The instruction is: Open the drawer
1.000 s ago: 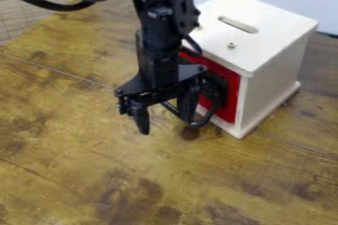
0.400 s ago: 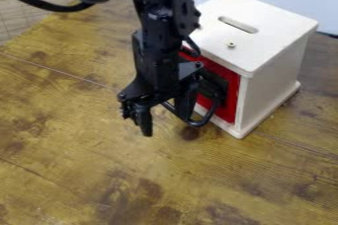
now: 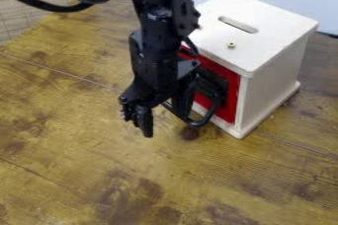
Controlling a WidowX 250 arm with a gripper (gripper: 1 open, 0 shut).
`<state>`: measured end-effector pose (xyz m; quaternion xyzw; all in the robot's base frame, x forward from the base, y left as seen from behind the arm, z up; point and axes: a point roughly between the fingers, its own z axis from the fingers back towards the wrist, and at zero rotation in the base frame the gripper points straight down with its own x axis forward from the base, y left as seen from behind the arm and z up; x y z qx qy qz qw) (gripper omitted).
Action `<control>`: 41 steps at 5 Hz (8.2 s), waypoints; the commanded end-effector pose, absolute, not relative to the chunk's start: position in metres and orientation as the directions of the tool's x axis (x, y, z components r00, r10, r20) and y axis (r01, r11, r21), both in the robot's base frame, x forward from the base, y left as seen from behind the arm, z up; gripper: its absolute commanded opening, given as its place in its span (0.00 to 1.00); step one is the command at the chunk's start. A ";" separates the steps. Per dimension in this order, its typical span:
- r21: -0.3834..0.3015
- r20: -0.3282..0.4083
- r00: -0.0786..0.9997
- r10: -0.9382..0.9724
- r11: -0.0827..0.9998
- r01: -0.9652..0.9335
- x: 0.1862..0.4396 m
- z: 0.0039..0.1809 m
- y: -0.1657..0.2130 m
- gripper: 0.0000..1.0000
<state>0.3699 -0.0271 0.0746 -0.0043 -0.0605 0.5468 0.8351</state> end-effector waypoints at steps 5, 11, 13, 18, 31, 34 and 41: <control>-0.066 0.134 0.239 0.962 0.249 -0.966 0.370 0.062 -0.010 1.00; -0.068 0.198 0.187 0.962 0.204 -0.977 0.369 0.059 -0.004 0.00; -0.071 0.220 0.177 0.959 0.197 -0.978 0.366 0.061 -0.002 0.00; -0.069 0.259 0.142 0.955 0.165 -0.984 0.364 0.066 0.006 0.00; -0.056 0.334 0.085 0.939 0.109 -0.992 0.333 0.074 0.018 0.00; -0.055 0.350 0.073 0.934 0.098 -0.994 0.329 0.073 0.019 0.00; -0.051 0.387 0.041 0.921 0.066 -0.997 0.317 0.070 0.021 0.00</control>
